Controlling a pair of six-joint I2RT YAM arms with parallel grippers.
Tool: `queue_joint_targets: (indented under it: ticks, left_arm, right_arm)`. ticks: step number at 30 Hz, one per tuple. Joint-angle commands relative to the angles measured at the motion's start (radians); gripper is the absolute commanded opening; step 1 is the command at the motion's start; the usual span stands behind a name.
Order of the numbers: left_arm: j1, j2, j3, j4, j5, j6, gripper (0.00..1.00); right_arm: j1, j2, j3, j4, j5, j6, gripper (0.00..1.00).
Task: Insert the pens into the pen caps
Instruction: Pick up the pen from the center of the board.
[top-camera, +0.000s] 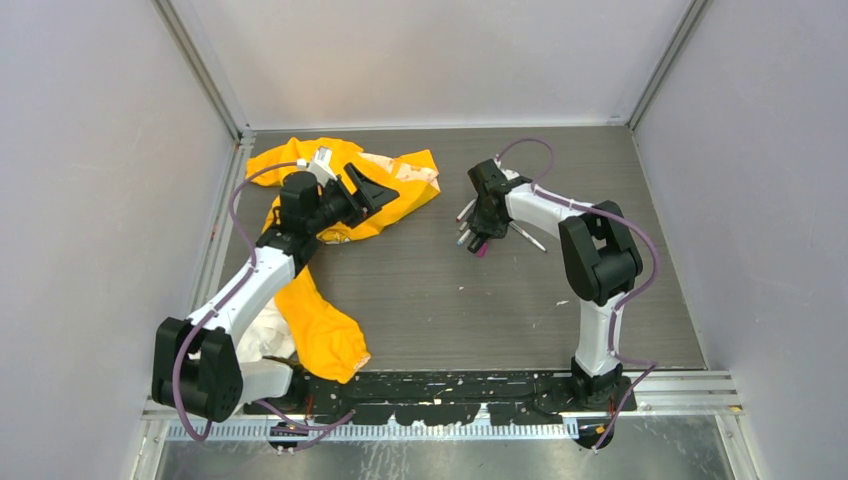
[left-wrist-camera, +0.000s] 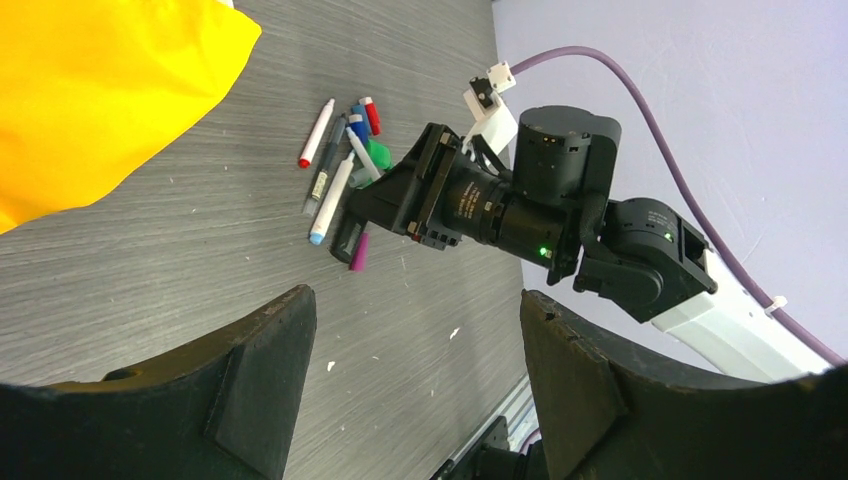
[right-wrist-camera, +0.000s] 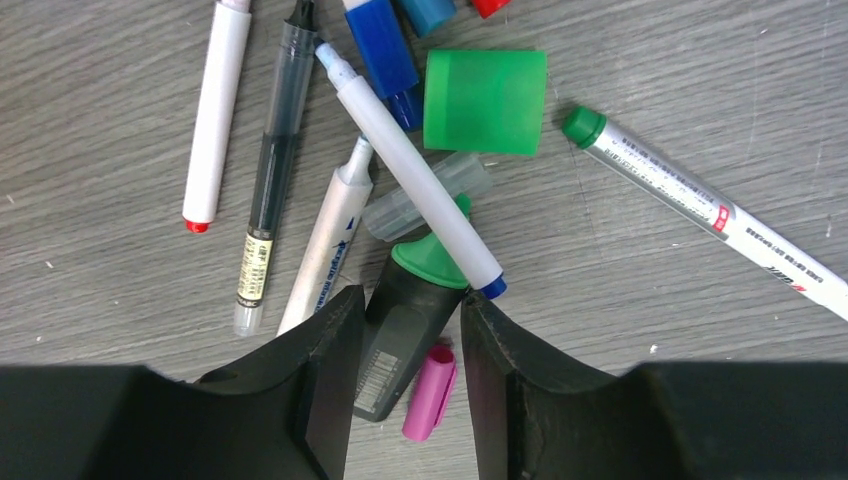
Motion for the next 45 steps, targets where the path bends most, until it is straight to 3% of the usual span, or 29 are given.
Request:
queue_joint_targets:
  ticks: [1,11,15,19,34,40,45]
  left_arm:
    - [-0.002,-0.029,0.009,0.029,0.001,0.006,0.75]
    - [-0.002,-0.034,0.009,0.030,0.004,0.004,0.75]
    - [-0.002,-0.043,0.006,0.028,0.002,0.002,0.75]
    - [-0.002,-0.051,0.003,0.025,0.002,0.001,0.75]
    - [-0.002,-0.054,-0.022,0.074,0.036,-0.044,0.75]
    - [-0.026,-0.005,-0.048,0.200,0.145,-0.072,0.75]
    - [-0.122,0.091,-0.132,0.396,0.167,-0.095,0.76]
  right_arm:
    - [-0.005,-0.031,-0.030,0.029,0.014,0.001,0.45]
    - [-0.005,-0.036,-0.076,0.056,0.020,-0.019,0.46]
    - [-0.004,-0.051,-0.094,0.067,0.011,-0.025,0.40]
    - [-0.003,-0.081,-0.104,0.082,-0.012,-0.040,0.26]
    - [-0.011,-0.243,-0.107,0.095,-0.181,-0.097,0.22]
    - [-0.022,-0.266,-0.138,0.131,-0.313,-0.131,0.22]
    - [-0.031,-0.266,-0.140,0.154,-0.436,-0.157,0.22]
